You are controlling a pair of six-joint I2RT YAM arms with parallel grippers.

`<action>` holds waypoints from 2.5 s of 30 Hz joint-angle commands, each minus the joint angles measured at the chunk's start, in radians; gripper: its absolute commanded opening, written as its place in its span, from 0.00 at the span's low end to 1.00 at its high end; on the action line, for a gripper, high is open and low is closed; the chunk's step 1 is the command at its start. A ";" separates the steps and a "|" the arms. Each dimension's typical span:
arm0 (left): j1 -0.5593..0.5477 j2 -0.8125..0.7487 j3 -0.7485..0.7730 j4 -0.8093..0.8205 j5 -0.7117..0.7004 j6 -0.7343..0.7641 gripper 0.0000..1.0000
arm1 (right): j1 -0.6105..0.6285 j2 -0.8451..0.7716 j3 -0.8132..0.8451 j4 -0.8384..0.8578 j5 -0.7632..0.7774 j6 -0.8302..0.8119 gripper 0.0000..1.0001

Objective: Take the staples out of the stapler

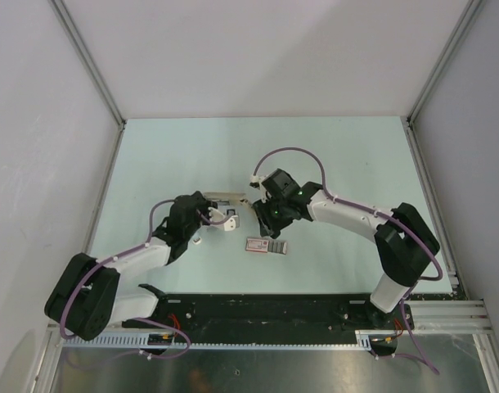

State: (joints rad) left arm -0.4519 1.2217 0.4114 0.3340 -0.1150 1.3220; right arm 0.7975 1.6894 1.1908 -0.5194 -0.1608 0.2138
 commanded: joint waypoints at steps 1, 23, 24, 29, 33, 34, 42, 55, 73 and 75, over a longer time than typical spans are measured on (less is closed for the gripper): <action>-0.032 -0.030 -0.076 0.026 -0.133 0.177 0.00 | -0.066 -0.069 0.010 0.013 0.237 0.122 0.00; -0.181 -0.084 -0.185 0.126 -0.234 0.224 0.00 | -0.031 -0.083 -0.057 0.097 0.204 0.158 0.00; -0.182 -0.095 -0.122 0.038 -0.220 0.159 0.00 | -0.028 -0.087 -0.060 0.099 0.208 0.160 0.00; -0.192 -0.133 0.055 -0.167 -0.177 -0.041 0.00 | -0.028 -0.094 -0.064 0.110 0.196 0.163 0.00; -0.194 -0.051 0.094 -0.286 -0.185 -0.131 0.00 | -0.049 -0.069 -0.063 0.106 0.212 0.202 0.00; -0.194 -0.031 0.102 -0.292 -0.200 -0.160 0.00 | -0.056 -0.066 -0.064 0.107 0.193 0.209 0.00; -0.184 -0.105 0.206 -0.397 -0.093 -0.424 0.02 | -0.041 -0.122 -0.063 0.171 0.155 0.221 0.00; -0.184 -0.058 0.442 -0.743 0.394 -0.802 0.18 | -0.074 -0.139 0.033 0.430 0.058 0.408 0.00; 0.242 -0.053 0.603 -0.812 0.658 -1.001 0.43 | -0.123 0.109 0.288 0.281 0.246 0.292 0.00; 0.284 -0.066 0.599 -0.813 0.668 -1.002 0.43 | -0.123 0.144 0.337 0.243 0.267 0.266 0.00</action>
State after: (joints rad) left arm -0.2340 1.1923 0.9787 -0.4610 0.4637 0.3683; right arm 0.6739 1.7821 1.4261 -0.2226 0.0223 0.5484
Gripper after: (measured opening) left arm 0.431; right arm 0.009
